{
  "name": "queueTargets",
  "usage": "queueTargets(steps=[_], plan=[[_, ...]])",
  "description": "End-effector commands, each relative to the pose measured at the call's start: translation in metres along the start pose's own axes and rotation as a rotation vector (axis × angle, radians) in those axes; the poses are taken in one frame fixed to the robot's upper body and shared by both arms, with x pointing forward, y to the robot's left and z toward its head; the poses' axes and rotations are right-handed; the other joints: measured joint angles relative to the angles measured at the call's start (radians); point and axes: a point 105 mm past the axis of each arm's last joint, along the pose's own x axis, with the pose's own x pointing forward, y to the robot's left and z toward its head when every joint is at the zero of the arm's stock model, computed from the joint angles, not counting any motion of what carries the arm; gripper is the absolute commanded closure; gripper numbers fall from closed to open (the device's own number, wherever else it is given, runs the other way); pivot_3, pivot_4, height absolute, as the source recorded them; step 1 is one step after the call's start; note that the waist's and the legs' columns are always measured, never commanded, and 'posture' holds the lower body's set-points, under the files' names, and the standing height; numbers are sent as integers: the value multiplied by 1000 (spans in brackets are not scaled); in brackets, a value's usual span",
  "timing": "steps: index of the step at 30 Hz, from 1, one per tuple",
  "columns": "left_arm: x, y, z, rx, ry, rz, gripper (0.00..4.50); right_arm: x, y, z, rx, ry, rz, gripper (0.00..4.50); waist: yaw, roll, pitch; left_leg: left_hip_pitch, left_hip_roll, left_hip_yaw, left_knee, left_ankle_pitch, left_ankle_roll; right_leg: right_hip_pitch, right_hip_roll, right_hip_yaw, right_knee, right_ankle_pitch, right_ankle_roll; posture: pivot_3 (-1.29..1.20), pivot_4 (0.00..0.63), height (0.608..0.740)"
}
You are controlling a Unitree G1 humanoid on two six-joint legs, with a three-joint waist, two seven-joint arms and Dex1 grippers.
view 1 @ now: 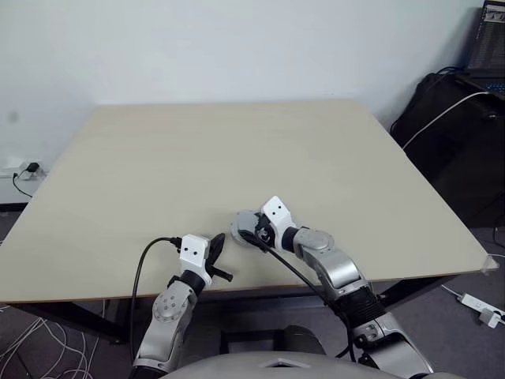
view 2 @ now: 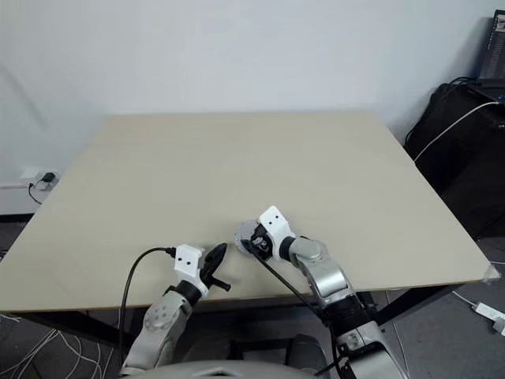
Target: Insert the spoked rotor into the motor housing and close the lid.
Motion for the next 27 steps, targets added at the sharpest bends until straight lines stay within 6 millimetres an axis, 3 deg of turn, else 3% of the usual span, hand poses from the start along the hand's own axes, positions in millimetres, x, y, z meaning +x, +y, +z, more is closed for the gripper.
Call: queueTargets(steps=[1,27], plan=[[2,0,10,-1,-49,-3,4500,2,-7,7,-33,4,-34,1224,0,0,0,0,0,0,0,0,0,0,0,0,0,0,0,0,0,740],[3,-1,13,-35,-56,1,4500,3,-7,-14,-47,152,-22,1224,2,7,-8,3,0,1,1,-2,-3,3,0,1,1,0,0,0,0,740]])
